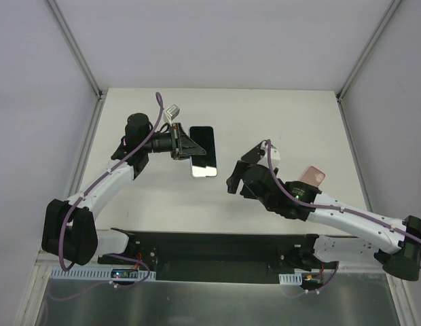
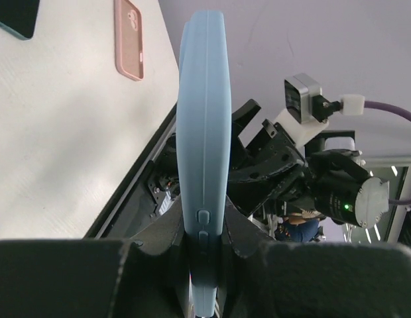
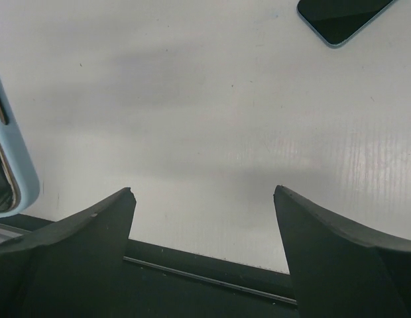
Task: Take the phone out of the phone case
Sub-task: Remove the phone case from the phone.
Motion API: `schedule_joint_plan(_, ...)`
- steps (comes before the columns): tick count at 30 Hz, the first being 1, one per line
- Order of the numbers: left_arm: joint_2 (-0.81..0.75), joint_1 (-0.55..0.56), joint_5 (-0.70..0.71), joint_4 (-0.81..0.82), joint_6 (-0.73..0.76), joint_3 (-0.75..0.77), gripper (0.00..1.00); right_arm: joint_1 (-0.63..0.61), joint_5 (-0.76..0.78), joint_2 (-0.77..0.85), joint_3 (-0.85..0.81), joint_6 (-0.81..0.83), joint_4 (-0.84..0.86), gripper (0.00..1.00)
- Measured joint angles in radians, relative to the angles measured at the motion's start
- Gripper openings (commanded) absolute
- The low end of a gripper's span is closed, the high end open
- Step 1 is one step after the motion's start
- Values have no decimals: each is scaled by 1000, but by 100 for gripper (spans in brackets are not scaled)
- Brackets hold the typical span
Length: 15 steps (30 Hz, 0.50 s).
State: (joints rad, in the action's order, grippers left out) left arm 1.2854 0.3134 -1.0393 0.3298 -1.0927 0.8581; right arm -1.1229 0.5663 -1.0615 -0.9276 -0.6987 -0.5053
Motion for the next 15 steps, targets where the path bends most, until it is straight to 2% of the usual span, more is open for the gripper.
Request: schedule_joint_plan(15,-5,1,-27,29,-8,11,0,-6,-84,79,13,32,104,89)
